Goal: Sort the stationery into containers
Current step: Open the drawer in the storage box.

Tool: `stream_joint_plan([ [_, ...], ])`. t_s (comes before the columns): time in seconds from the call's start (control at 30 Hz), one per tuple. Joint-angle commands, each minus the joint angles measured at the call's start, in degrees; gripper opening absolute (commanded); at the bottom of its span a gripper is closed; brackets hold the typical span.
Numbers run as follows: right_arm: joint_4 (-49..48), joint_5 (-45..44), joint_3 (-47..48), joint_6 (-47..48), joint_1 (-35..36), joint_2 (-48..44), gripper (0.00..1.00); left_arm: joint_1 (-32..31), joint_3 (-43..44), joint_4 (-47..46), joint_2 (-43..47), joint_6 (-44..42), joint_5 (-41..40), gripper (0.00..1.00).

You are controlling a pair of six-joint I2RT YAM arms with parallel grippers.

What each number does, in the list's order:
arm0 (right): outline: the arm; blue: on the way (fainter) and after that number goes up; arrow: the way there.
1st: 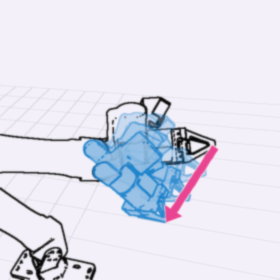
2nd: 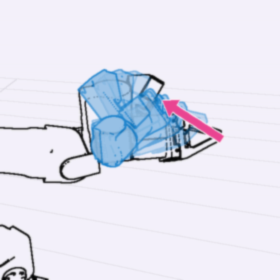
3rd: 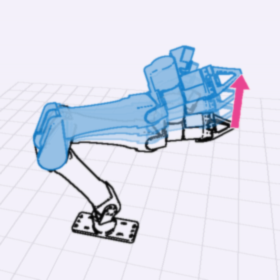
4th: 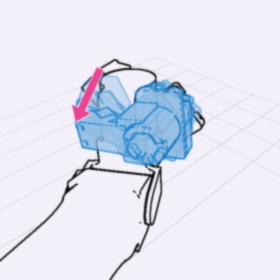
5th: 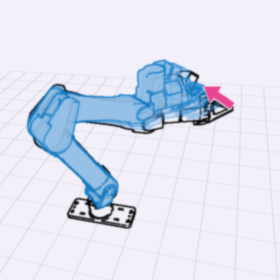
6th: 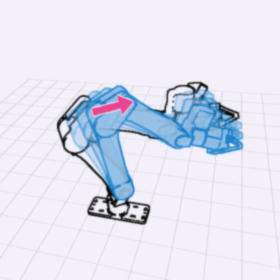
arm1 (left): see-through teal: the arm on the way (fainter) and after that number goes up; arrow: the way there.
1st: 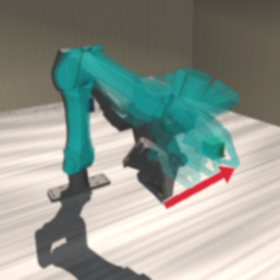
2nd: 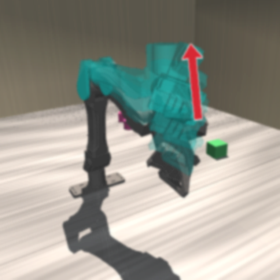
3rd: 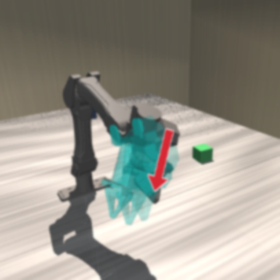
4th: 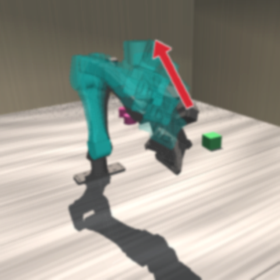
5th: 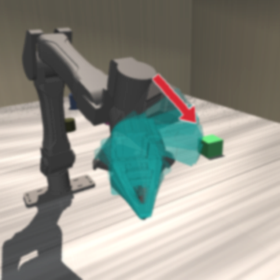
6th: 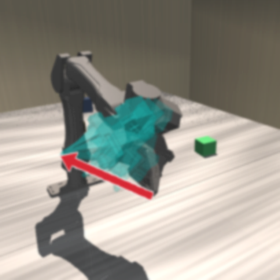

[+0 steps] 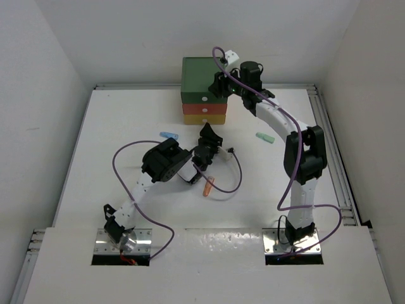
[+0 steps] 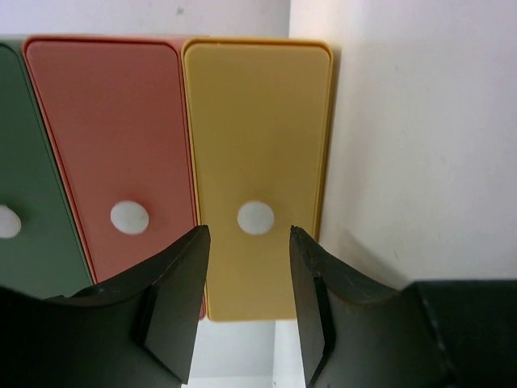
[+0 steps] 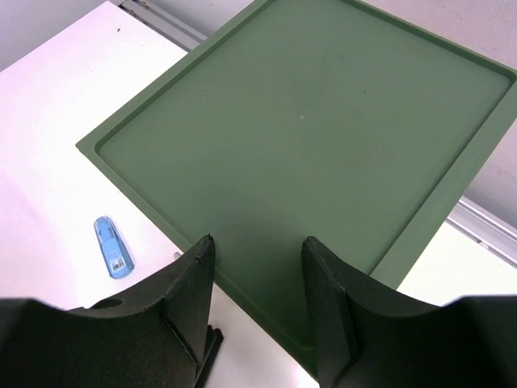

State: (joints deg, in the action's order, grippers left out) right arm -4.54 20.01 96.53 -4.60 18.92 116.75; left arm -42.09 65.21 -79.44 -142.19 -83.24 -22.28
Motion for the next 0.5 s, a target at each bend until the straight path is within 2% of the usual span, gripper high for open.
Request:
stream_joint_plan([
  [0.0, 5.59, 0.56, -1.34, -0.94, -0.63, 2.78, 0.47, 1.13, 1.85, -27.97, -3.79, 0.28, 2.68, 0.51],
  [0.47, 5.41, 1.61, -1.17, -1.81, -0.81, 3.84, 0.48, 3.59, 4.13, -23.84, -4.67, 0.54, 2.25, 0.52],
])
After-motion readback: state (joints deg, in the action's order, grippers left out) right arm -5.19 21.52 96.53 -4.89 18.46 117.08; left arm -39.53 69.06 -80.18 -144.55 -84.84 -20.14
